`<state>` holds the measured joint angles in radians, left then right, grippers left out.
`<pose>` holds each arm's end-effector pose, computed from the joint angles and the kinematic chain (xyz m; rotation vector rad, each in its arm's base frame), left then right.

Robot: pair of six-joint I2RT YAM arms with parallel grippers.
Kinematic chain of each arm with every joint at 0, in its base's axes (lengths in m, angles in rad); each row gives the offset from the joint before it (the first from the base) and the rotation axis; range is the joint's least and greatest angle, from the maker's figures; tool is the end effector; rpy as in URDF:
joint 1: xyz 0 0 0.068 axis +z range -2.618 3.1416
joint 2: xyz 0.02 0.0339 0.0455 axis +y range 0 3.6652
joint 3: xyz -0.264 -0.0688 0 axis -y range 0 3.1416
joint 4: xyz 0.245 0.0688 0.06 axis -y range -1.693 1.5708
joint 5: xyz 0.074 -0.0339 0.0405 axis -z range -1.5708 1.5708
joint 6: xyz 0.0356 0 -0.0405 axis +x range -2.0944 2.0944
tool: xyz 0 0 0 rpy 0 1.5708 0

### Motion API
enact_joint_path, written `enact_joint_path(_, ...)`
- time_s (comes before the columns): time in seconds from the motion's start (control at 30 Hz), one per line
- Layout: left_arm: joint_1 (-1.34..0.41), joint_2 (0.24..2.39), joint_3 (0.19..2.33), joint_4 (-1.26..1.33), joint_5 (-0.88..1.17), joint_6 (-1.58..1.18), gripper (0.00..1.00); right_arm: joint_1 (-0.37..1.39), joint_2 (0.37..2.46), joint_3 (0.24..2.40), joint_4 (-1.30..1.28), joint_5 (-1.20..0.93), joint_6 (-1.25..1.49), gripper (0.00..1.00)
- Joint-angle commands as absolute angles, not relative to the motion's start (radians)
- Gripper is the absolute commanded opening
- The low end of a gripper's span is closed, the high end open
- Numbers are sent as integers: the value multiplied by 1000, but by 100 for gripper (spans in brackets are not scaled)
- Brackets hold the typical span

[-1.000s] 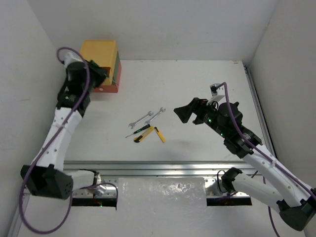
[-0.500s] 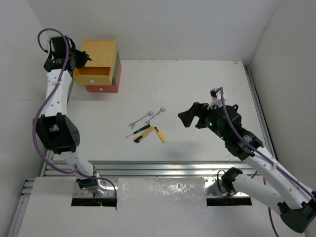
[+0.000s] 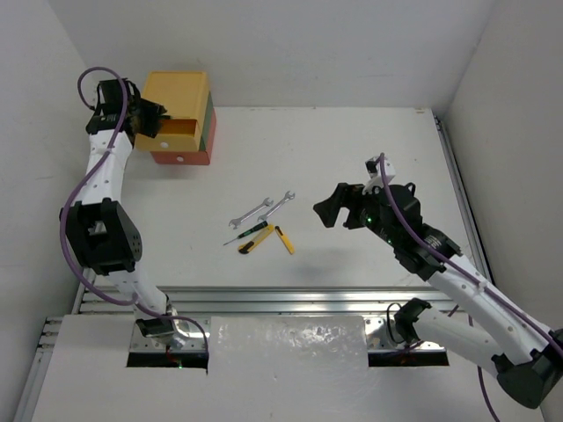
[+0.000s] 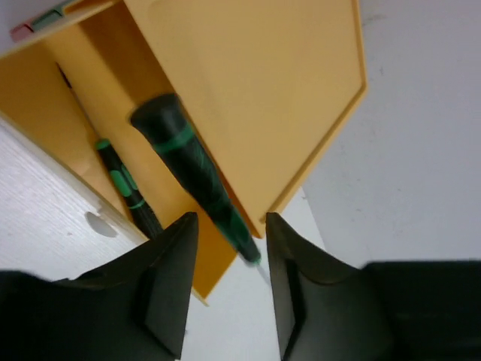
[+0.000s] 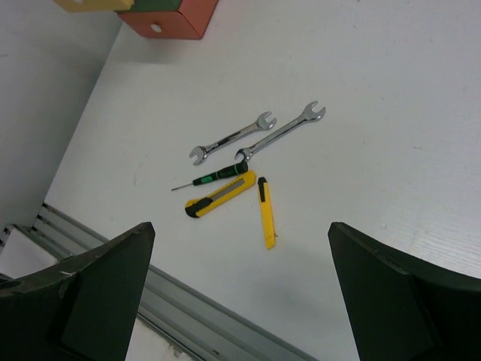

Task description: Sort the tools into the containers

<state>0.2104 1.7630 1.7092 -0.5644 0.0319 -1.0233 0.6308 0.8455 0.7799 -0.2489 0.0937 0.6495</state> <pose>0.3989 0.0840 0.3559 -1.2761 1.8312 -0.4879 0.1613 0.1137 0.3210 0.0851 1.9595 0.7767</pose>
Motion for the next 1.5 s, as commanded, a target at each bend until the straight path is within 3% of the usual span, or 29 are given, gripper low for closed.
enact_joint_path(0.0, 210, 1735, 1726, -486, 90, -1034, 41, 629, 880, 807, -248, 64, 621, 99)
enact_joint_path(0.03, 210, 1715, 1739, -485, 95, -1034, 55, 629, 906, 822, -255, 60, 608, 99)
enact_joint_path(0.13, 210, 1657, 1779, -482, 91, -1037, 71, 627, 951, 862, -288, 49, 586, 99)
enact_joint_path(0.33, 218, 1548, 1802, -489, 49, -996, 77, 627, 1077, 900, -275, -40, 546, 99)
enact_joint_path(0.47, 222, 1425, 1747, -410, 119, -824, 81, 630, 1262, 1006, -323, -121, 431, 99)
enact_joint_path(0.63, 222, 1139, 1453, -394, 285, -567, 95, 725, 1546, 1158, -357, 15, 339, 93)
enact_joint_path(0.73, 221, 942, 1208, -390, 255, -439, 96, 810, 1702, 1276, -367, 123, 315, 89)
enact_joint_path(0.77, 219, 836, 1080, -388, 215, -425, 97, 837, 1741, 1332, -358, 104, 225, 78)
enact_joint_path(0.83, 218, 735, 968, -377, 138, -410, 99, 845, 1848, 1383, -344, -61, 103, 66)
enact_joint_path(0.93, 213, 559, 791, -331, 91, -403, 100, 847, 1948, 1471, -348, -227, -128, 60)
enact_joint_path(1.1, 201, 503, 764, -360, 52, -406, 100, 845, 2113, 1632, -440, -275, -313, 50)
enact_joint_path(1.47, 160, 494, 764, -367, 48, -397, 100, 844, 2289, 1804, -580, -334, -383, 49)
